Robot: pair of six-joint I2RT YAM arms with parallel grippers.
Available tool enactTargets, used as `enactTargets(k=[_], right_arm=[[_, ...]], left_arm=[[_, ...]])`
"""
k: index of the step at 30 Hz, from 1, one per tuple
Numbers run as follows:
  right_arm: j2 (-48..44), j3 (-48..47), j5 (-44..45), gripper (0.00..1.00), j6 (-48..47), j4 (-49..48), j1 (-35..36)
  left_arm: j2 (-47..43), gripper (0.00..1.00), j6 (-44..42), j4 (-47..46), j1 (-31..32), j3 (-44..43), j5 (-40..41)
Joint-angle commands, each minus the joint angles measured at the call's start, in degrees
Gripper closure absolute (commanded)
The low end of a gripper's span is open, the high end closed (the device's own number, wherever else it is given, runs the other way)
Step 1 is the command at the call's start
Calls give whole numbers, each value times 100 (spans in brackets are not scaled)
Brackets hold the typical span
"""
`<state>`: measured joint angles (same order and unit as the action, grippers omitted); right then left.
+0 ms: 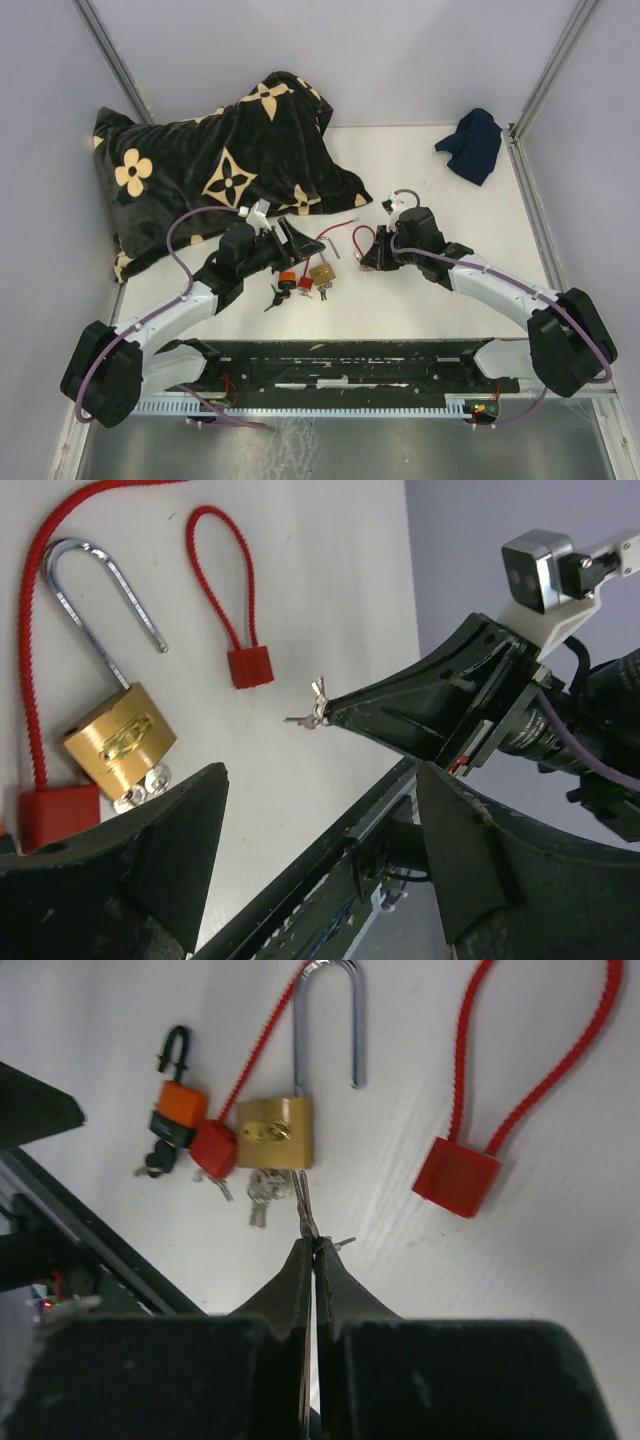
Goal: Unlock with the key
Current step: Pick up the key from the center of the board.
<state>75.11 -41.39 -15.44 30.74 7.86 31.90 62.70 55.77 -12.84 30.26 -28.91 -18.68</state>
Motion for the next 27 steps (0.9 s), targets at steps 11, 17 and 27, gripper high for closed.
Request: enactTargets(k=[11, 17, 27], right_arm=[[-301, 401, -707, 98, 1591, -2870, 279], [-285, 403, -757, 98, 1626, -2924, 353], [-339, 447, -645, 98, 1739, -3062, 383]], left_arm=[[777, 25, 1024, -2195, 295, -45, -281], [868, 41, 1034, -2372, 318, -79, -194], [916, 45, 1288, -2628, 336, 69, -223]])
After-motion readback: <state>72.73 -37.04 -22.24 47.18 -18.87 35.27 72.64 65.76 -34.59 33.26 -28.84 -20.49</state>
